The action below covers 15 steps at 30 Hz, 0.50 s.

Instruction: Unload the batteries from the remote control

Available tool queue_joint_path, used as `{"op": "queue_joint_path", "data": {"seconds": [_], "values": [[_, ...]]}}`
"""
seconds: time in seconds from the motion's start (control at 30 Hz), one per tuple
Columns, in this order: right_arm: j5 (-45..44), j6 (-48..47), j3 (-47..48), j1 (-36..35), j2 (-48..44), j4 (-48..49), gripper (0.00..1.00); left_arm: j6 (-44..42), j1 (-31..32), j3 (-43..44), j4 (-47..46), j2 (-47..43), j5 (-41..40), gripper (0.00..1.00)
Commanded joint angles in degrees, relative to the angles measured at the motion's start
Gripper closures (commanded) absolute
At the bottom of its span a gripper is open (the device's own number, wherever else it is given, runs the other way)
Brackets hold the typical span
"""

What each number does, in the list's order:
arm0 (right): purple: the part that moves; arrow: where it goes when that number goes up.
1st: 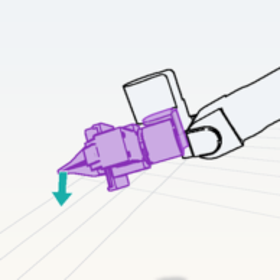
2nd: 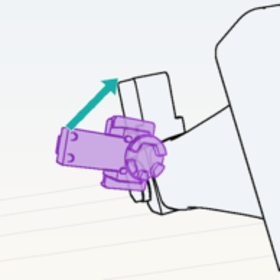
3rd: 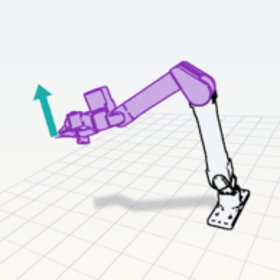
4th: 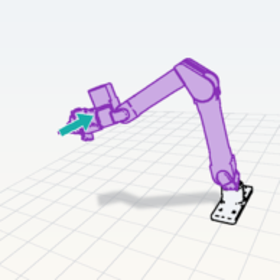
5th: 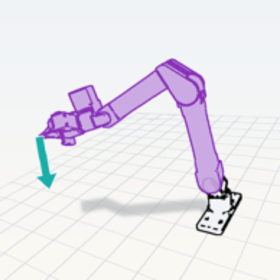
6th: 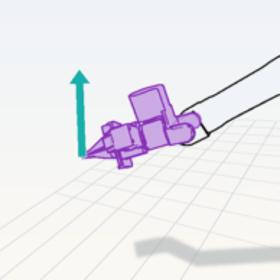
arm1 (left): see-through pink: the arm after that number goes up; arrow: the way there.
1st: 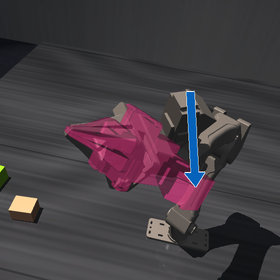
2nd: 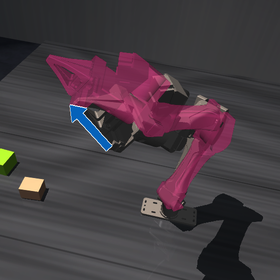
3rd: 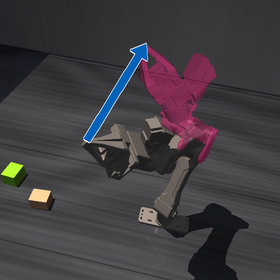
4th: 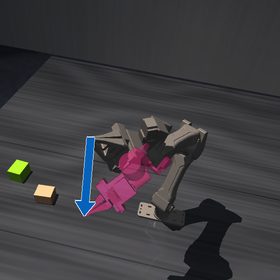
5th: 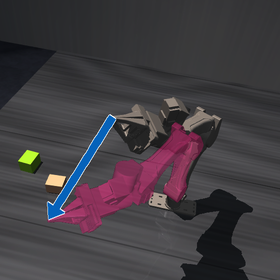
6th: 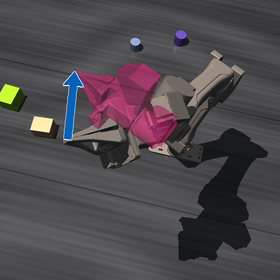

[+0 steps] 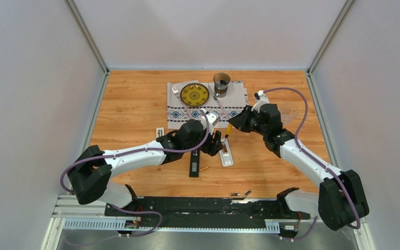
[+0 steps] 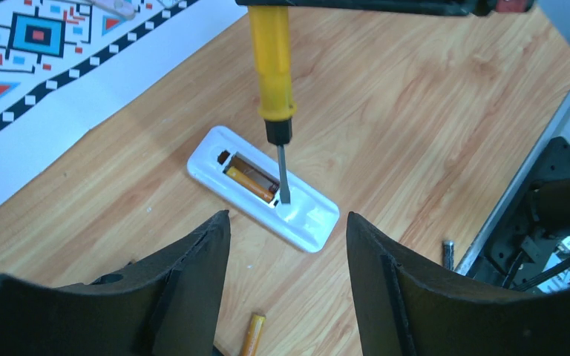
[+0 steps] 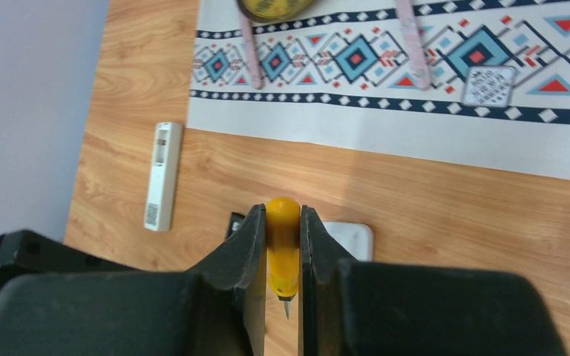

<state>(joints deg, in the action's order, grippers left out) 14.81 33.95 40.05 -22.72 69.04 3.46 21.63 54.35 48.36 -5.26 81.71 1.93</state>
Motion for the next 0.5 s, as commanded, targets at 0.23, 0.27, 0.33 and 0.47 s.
{"op": "queue_joint_path", "data": {"seconds": [0.23,0.27,0.33,0.47], "values": [[4.52,7.35,2.84,-1.19,-9.36,-3.55,1.0,-0.54,-0.91,5.69,-3.09,3.28,5.8,0.41],[4.88,7.61,2.92,-1.27,-9.79,-4.94,1.0,-0.53,-0.91,5.69,-3.88,3.37,5.89,0.44],[5.32,7.97,2.93,-1.45,-10.23,-5.92,1.0,-0.62,-0.91,5.78,-4.32,3.54,5.8,0.67],[6.37,7.8,3.19,-1.54,-11.73,-7.42,1.0,-1.76,-0.91,5.87,-2.66,2.67,5.54,1.0]]}}
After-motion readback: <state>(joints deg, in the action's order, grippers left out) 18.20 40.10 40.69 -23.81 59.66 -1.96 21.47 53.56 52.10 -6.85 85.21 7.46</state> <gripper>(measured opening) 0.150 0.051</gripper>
